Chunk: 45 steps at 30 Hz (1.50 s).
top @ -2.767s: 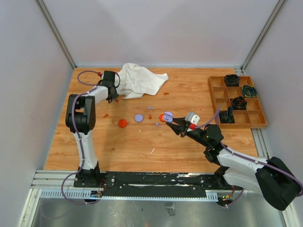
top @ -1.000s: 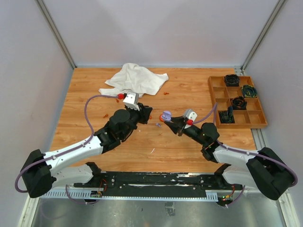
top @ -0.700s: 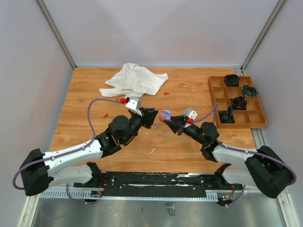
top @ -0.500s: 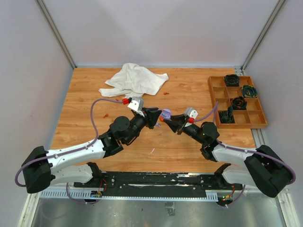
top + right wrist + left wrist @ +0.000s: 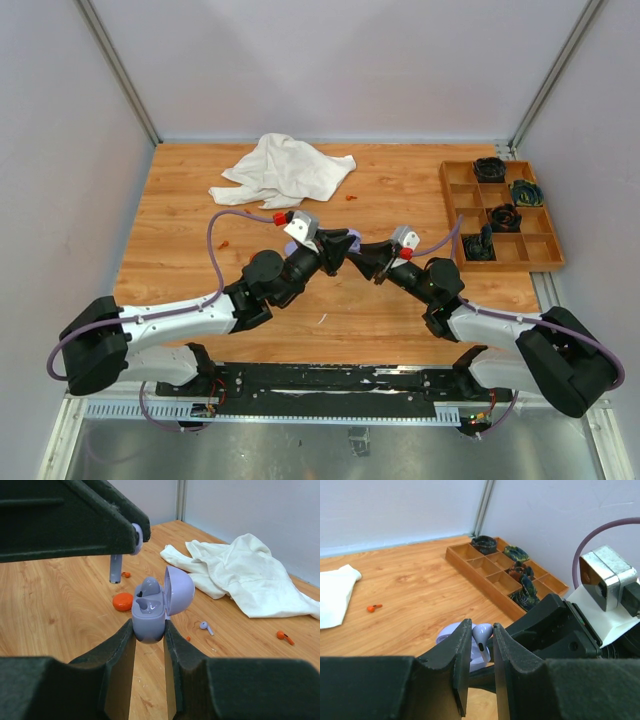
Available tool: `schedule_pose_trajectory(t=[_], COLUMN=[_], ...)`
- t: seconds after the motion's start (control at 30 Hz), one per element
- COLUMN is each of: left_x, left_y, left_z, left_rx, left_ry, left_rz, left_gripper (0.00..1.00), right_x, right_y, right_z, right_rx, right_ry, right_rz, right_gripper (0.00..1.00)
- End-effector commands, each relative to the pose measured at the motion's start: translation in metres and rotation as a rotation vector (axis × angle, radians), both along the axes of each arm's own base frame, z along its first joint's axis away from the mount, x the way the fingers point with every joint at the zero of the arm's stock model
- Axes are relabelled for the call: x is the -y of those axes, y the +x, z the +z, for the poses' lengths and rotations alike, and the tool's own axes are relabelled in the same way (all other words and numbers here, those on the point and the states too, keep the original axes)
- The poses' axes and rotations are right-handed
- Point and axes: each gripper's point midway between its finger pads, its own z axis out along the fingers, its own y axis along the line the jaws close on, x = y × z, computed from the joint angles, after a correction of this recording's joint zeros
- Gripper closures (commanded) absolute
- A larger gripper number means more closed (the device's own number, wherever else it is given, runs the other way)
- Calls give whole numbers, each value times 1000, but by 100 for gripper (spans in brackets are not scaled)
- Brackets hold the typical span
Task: Insert the wireless bluetooth earbuds into the charging case
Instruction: Place the earbud in the charging case.
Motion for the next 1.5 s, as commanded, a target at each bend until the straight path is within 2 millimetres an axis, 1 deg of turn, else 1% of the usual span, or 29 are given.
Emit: schedule_pose_trajectory(t=[0.0, 0.37, 0.67, 0.83, 1.1, 1.2, 1.47], left_x=[1, 3, 6, 2, 4, 3, 1], left_y=[0, 6, 9, 10, 6, 6, 1], left_z=[13, -3, -8, -9, 1, 2, -9], left_rx=[58, 78, 99, 108, 128, 136, 138], left_ry=[-32, 47, 81, 93, 47, 51, 78], left_rz=[14, 46, 53, 73, 50, 50, 28], left_gripper=[73, 73, 73, 73, 73, 73, 72], right_x=[-8, -7, -6, -6, -6, -5, -4], right_y=[-9, -12, -13, -13, -14, -14, -15], right_z=[32, 36, 36, 36, 37, 38, 39], right_rx=[76, 83, 87, 87, 91, 94, 100], right_ry=[68, 79, 79, 80, 84, 86, 90], right_rz=[46, 53, 57, 56, 56, 53, 51], right_gripper=[99, 99, 99, 99, 99, 99, 99])
